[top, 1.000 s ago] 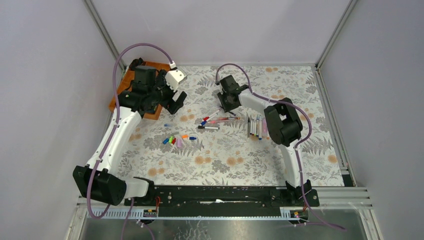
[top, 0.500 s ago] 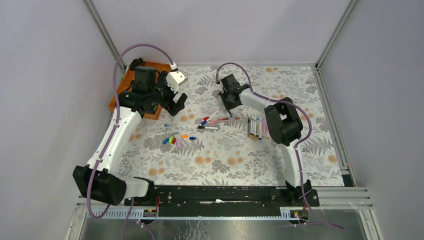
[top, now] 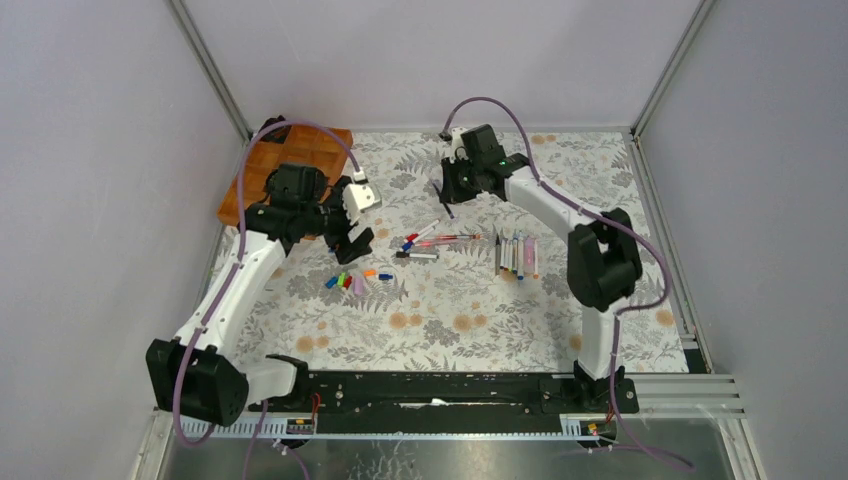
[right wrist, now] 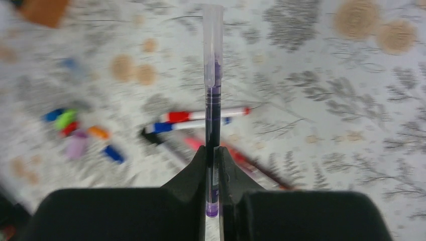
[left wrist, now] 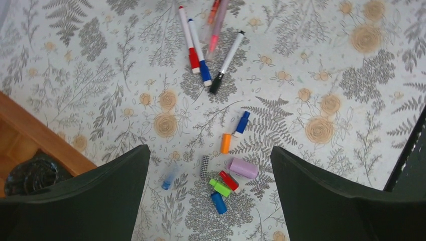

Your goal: Open the pen caps

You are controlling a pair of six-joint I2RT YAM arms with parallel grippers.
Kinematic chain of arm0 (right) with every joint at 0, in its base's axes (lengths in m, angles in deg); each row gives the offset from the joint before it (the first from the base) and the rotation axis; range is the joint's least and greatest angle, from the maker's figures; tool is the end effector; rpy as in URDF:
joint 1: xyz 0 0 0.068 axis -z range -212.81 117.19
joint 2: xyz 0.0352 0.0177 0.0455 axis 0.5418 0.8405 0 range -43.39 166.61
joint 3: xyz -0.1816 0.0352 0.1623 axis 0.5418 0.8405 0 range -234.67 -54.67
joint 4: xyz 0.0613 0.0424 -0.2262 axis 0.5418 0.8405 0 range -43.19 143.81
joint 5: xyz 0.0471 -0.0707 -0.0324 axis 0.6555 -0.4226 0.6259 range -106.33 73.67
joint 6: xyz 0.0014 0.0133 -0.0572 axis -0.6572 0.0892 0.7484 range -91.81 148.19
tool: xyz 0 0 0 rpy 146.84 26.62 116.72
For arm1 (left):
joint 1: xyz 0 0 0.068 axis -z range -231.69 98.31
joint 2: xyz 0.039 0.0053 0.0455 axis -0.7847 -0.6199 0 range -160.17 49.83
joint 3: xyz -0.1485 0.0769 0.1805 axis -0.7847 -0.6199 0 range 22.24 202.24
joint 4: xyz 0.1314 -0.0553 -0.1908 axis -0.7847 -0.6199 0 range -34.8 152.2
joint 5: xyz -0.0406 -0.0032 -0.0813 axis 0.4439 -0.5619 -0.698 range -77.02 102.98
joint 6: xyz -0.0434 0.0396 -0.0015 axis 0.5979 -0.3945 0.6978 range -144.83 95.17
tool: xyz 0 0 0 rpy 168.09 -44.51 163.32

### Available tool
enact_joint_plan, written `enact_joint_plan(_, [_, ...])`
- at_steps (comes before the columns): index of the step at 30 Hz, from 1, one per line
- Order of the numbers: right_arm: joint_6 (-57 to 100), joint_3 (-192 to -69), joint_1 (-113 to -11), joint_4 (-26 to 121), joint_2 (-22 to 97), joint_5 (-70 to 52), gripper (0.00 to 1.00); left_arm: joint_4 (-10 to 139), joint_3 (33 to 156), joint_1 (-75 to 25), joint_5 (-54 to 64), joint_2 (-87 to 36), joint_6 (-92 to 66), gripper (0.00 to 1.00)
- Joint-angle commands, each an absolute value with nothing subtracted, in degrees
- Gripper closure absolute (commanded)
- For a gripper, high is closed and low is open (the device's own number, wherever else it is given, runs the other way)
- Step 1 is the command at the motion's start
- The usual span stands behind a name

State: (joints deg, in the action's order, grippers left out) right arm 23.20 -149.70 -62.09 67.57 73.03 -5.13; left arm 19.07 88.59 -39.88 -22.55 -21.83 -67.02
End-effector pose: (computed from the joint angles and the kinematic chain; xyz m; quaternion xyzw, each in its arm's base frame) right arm 0.3776 0.2213 0.2230 -0.2301 0.8810 0.2042 0.3594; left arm 0.2323 -0.0738 0.2958 0.5007 0.7442 -0.1867 0.4008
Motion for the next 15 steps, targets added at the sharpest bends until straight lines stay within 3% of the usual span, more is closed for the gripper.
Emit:
enact_joint_plan(1, [15.6,-143.7,-62.2,69.1,63.2,14.1,1.0,18.0,86.0,-40.0,-27.8,-19.5,-78.1,0.01])
enact_joint_plan(6, [10.0,-131.9,-63.6,66.5,56.5,27.9,1.0,16.3,85.4,-40.0,-30.1,-21.5,-86.8,0.01])
enact_joint_plan(15, [7.6,-127.3,-71.6,67.1,57.0,40.5,1.0,6.0,85.6,-35.0,-31.8,-24.9,-109.0,0.01])
